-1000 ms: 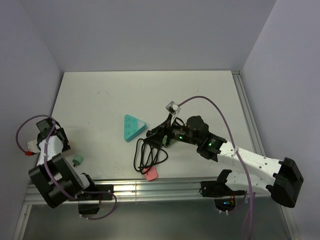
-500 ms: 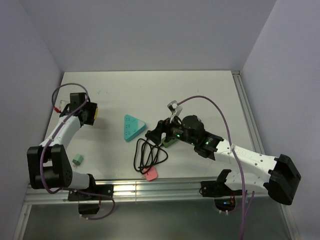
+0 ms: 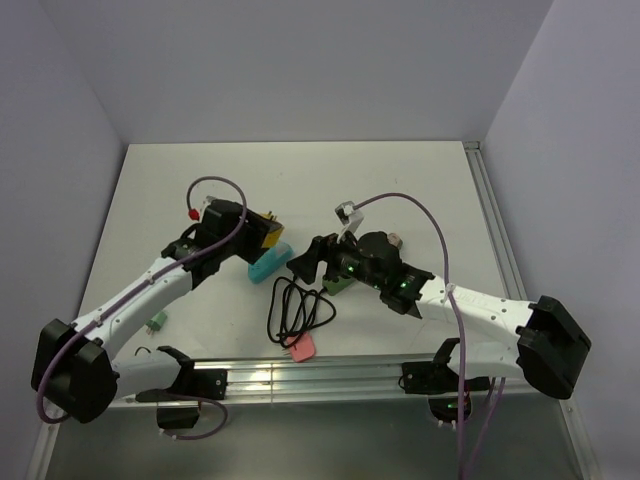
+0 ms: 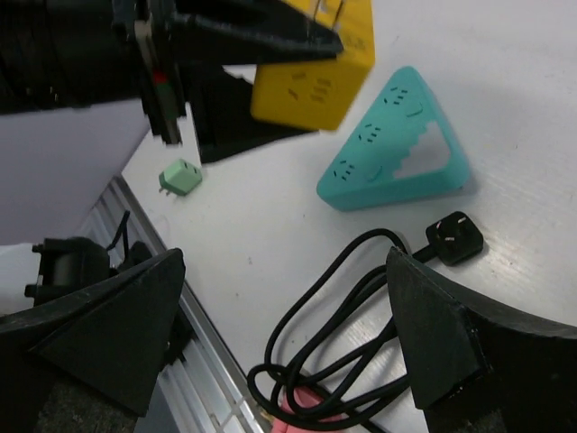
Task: Insert the plug
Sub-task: Pick up the plug from the corner of the board.
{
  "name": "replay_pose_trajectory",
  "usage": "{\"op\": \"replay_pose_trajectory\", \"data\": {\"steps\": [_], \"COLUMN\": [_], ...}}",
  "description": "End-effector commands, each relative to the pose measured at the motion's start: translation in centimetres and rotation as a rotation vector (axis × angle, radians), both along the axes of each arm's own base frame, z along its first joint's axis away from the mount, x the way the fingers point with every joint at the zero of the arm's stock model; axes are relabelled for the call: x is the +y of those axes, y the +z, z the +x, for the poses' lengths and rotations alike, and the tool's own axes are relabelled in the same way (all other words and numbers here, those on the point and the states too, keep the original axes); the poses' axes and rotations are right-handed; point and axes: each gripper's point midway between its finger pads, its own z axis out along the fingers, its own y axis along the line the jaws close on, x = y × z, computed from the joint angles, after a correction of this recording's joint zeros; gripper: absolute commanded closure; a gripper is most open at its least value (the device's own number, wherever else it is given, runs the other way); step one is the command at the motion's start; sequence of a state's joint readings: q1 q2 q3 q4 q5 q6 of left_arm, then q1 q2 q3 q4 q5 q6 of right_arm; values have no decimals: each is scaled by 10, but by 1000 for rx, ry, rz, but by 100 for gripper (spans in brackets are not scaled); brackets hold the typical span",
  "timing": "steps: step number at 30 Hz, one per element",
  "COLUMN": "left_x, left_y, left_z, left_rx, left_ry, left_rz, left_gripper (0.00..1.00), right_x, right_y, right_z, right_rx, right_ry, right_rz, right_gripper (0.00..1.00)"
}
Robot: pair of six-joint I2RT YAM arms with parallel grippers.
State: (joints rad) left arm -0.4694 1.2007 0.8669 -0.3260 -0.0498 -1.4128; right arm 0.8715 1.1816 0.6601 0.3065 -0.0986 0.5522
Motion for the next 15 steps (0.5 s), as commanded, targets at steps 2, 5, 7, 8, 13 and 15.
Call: {"op": "replay_pose_trajectory", "data": {"steps": [2, 5, 7, 8, 13, 15], "left_x": [-37, -59, -69, -70, -91, -92], "left_y": [18, 26, 23, 27, 24, 26], "left_z": [-19, -36, -47, -46, -56, -57], "left_rx": [-10, -60, -38, -37, -3, -3], "left_ry": [52, 47, 37, 46, -24, -1], "left_rz": [-188, -271, -259, -250, -286, -327], "left_gripper": [88, 87, 87, 86, 87, 88], "right_x": [-8, -12, -11, -13, -14, -14], "right_y": [18, 18, 18, 17, 12, 11], "right_z": [9, 11, 11, 13, 18, 19], "right_rx": [-56, -61, -61, -68, -67, -63], "right_ry": [-81, -108, -106, -127, -172, -181], "right_rz": [113, 130, 130, 125, 105, 114], "right_gripper": [0, 0, 0, 0, 0, 0]}}
